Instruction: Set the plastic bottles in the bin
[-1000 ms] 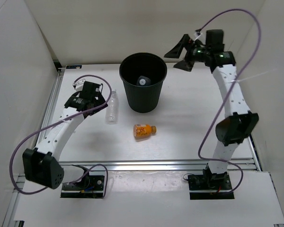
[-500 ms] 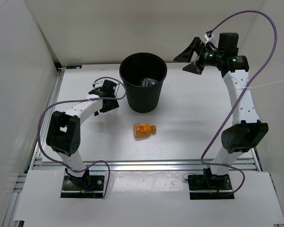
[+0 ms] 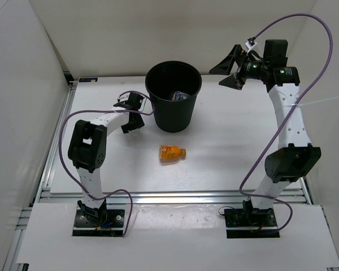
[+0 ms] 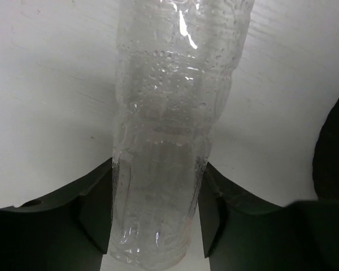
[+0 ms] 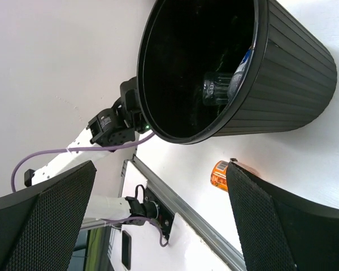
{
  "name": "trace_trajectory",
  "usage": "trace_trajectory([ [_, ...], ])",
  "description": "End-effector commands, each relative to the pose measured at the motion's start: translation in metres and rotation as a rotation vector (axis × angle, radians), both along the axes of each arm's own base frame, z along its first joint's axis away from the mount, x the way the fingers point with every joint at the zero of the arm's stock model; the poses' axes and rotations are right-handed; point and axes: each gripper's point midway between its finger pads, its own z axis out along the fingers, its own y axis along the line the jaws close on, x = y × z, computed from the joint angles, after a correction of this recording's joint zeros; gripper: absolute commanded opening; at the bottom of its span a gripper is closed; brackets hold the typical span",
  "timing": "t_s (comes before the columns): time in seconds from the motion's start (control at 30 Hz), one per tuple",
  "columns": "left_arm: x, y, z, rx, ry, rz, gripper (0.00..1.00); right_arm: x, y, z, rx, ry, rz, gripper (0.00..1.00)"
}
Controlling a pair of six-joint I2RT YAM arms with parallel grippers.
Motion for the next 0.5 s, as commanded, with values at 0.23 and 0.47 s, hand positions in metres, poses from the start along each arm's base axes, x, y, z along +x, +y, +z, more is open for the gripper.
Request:
trace_trajectory([
  [0.23, -0.005, 0.019, 0.07, -0.028, -0.142, 0.048, 0.41, 0.002, 0.004, 0.007, 0.025, -0.019, 0.043, 1.0],
  [0.47, 0.036, 0.004, 0.261, -0.042, -0.595, 0.054, 0.43, 0.005, 0.005, -0.008, 0.028, 0.031, 0.039, 1.0],
])
